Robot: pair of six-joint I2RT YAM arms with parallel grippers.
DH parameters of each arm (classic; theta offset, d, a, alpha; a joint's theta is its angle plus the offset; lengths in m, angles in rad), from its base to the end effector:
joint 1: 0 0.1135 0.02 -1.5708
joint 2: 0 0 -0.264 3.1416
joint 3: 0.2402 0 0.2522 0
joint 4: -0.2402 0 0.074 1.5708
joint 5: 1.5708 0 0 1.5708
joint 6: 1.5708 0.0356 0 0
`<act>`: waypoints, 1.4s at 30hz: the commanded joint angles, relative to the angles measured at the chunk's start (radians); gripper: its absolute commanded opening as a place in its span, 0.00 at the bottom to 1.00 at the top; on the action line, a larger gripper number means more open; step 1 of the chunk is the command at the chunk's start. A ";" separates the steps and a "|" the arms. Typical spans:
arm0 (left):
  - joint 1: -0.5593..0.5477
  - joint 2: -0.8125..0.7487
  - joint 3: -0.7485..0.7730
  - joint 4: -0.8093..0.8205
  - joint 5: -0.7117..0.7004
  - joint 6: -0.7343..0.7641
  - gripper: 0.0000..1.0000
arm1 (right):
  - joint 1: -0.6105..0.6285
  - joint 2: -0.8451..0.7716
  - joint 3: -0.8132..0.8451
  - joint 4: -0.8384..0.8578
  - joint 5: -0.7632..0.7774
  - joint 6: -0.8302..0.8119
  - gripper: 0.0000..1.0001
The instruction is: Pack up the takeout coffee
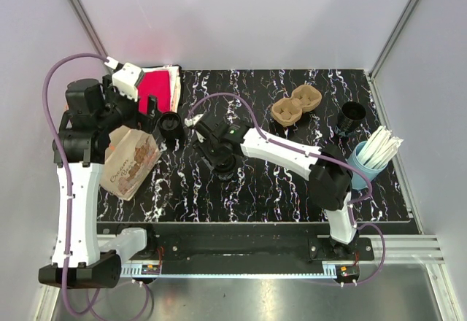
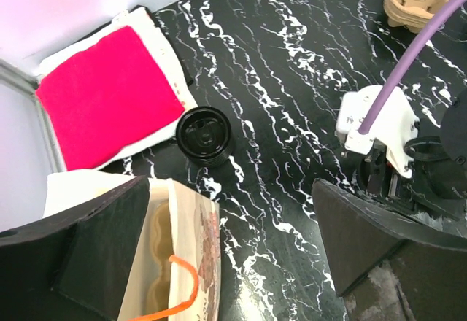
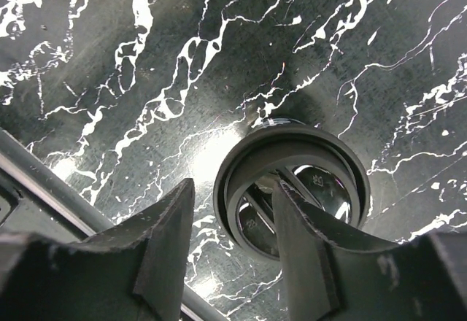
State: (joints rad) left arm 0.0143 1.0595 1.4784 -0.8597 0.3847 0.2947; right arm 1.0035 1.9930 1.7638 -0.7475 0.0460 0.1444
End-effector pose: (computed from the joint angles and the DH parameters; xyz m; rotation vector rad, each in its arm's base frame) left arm 0.1871 -0.0107 0.4525 0.5154 1.9139 -0.1867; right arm 0.2387 0.3716 0.2663 -1.0631 2.3646 0.3808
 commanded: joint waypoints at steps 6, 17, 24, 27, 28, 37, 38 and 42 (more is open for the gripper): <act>0.010 -0.036 -0.017 0.067 0.026 -0.008 0.99 | 0.017 0.041 0.049 0.019 0.055 0.008 0.44; 0.010 -0.044 -0.033 0.077 0.046 -0.012 0.99 | 0.026 0.026 0.030 0.027 0.132 -0.025 0.13; 0.012 -0.044 -0.024 0.067 0.055 -0.002 0.99 | 0.026 -0.016 0.026 0.027 0.161 -0.104 0.00; 0.012 -0.036 0.017 0.038 0.075 0.017 0.99 | 0.020 -0.071 0.020 0.027 0.151 -0.175 0.00; 0.013 -0.026 0.029 0.024 0.077 0.035 0.99 | 0.014 -0.109 0.010 0.028 0.140 -0.210 0.00; 0.023 -0.027 0.129 -0.153 0.005 0.168 0.99 | -0.152 -0.307 -0.061 -0.015 -0.092 -0.357 0.00; 0.027 -0.024 0.140 -0.194 0.013 0.185 0.99 | -0.167 -0.321 -0.069 -0.021 -0.100 -0.368 0.00; 0.035 -0.004 0.189 -0.297 0.031 0.312 0.99 | -0.212 -0.378 -0.095 -0.053 -0.144 -0.428 0.00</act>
State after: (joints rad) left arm 0.0383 1.0492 1.6024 -1.0489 0.4065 0.4755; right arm 0.8181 1.6718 1.6997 -0.7540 -0.0078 -0.1917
